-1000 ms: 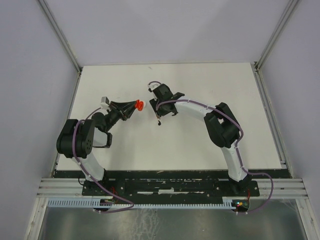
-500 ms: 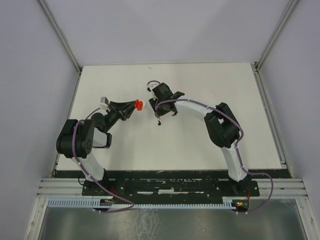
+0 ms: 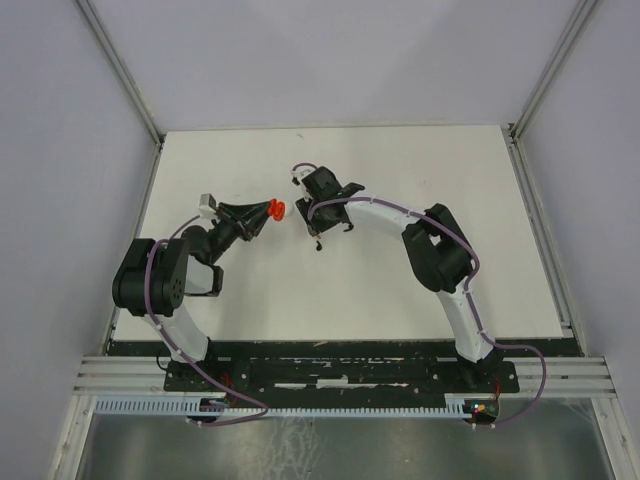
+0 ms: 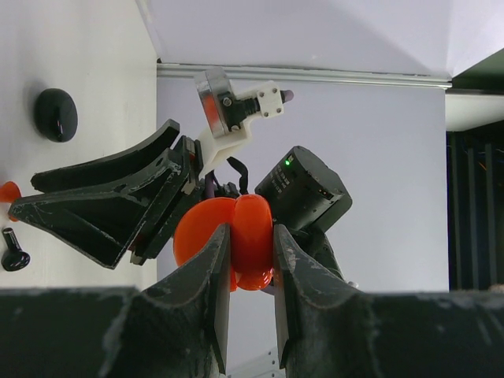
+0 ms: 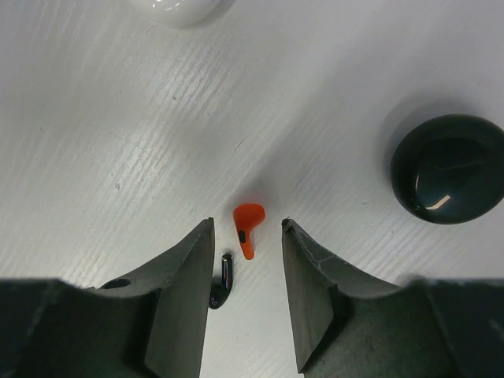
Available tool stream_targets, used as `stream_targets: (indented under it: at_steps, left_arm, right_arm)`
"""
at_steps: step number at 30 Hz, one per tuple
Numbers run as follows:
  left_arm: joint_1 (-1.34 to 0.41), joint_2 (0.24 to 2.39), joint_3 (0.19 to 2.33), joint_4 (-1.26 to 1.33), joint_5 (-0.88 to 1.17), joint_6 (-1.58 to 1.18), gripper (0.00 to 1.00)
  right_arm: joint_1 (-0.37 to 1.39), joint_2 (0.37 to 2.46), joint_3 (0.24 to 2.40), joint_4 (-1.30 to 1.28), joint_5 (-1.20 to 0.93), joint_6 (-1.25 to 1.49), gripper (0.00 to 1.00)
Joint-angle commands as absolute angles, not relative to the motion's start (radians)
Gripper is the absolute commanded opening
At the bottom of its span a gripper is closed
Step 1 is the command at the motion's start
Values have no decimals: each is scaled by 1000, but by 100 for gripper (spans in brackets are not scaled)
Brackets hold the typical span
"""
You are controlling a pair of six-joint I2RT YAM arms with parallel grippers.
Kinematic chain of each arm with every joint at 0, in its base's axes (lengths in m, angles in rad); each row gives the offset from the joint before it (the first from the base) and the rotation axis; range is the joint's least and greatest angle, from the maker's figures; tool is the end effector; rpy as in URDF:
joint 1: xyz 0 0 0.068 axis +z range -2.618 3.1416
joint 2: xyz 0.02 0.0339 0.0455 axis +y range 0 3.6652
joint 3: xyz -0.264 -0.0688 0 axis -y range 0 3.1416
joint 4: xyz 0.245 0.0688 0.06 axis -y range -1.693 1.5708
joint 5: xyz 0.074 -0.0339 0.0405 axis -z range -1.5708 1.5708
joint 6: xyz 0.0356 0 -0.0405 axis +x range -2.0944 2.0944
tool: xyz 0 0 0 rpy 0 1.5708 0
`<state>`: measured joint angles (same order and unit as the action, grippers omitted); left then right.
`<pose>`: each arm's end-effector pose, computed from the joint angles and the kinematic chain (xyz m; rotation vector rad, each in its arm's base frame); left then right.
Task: Insert the wireless bluetooth earbuds into the charging case
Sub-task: Pick up the earbud from the center of the board.
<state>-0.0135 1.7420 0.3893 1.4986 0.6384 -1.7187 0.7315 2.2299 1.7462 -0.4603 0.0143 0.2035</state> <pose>0.2778 -0.0250 0.1623 -0.8220 1.5517 -1.7975 0.3655 0.3274 0.1726 -0.6604 2.4659 0.3565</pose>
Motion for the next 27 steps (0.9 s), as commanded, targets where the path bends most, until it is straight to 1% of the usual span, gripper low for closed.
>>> stream_targets:
  at_steps: [1,16,27]
  left_arm:
    - [-5,1740,387,1590,661,-1747,3]
    - [-2,1741,385,1594,664,-1749,3]
    - [0,1746,385,1595,663,-1749,3]
  right_arm:
    - [736,2243,1795,-462,6,194,48]
    - [739,2286,1837,-492,1,191,47]
    - [738,2300,1852,-514,4,186,42]
